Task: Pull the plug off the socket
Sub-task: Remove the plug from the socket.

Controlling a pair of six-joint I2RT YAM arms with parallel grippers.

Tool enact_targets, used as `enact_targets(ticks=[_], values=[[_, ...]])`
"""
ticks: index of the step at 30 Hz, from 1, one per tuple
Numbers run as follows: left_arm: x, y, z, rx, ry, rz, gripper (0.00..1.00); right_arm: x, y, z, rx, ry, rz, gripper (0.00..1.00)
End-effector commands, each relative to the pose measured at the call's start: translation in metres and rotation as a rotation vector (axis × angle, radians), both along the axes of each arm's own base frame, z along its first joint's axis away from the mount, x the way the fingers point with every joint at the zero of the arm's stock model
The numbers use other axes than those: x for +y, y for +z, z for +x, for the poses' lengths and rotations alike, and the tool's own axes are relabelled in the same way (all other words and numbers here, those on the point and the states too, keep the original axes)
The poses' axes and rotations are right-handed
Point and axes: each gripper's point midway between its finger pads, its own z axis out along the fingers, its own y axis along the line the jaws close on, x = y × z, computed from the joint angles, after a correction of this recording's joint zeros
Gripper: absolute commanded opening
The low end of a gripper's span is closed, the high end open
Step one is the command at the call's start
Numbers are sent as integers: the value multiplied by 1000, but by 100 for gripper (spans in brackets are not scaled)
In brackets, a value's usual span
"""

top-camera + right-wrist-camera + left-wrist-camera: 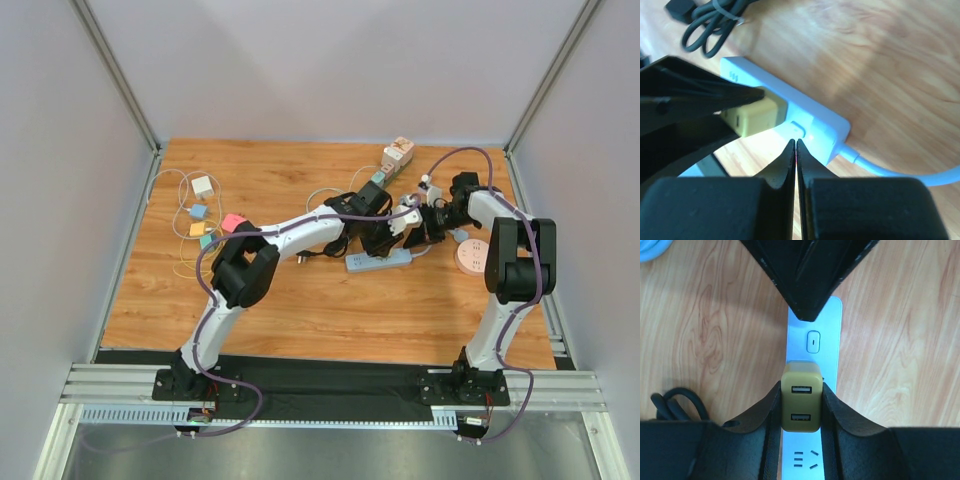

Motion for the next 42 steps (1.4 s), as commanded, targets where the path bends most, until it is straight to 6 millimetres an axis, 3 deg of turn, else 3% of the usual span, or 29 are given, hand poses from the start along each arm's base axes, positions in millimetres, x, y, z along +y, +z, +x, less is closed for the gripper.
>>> enact_targets(ticks=[1,16,28,31,33,37,39,42], values=[[10,15,-20,65,85,-6,0,12,28,-2,-63,86,103,2],[7,18,-15,56,231,-46,0,35,-9,-23,101,156,40,0],[13,36,1,-147,370,23,0,10,-56,-19,177,56,-229,0],[6,44,-7,-178,317,16,0,8,-61,-19,181,49,-260,0],[-1,49,-17,-136,273,-24,0,7,-62,-18,183,46,-267,0],[-26,71,-45,136,187,-224,0,7,-62,-17,171,44,-288,0],[-23,77,-39,192,229,-275,0,7,-62,-17,170,43,-291,0],[-19,86,-28,112,273,-275,0,7,-62,-16,169,39,-296,0]])
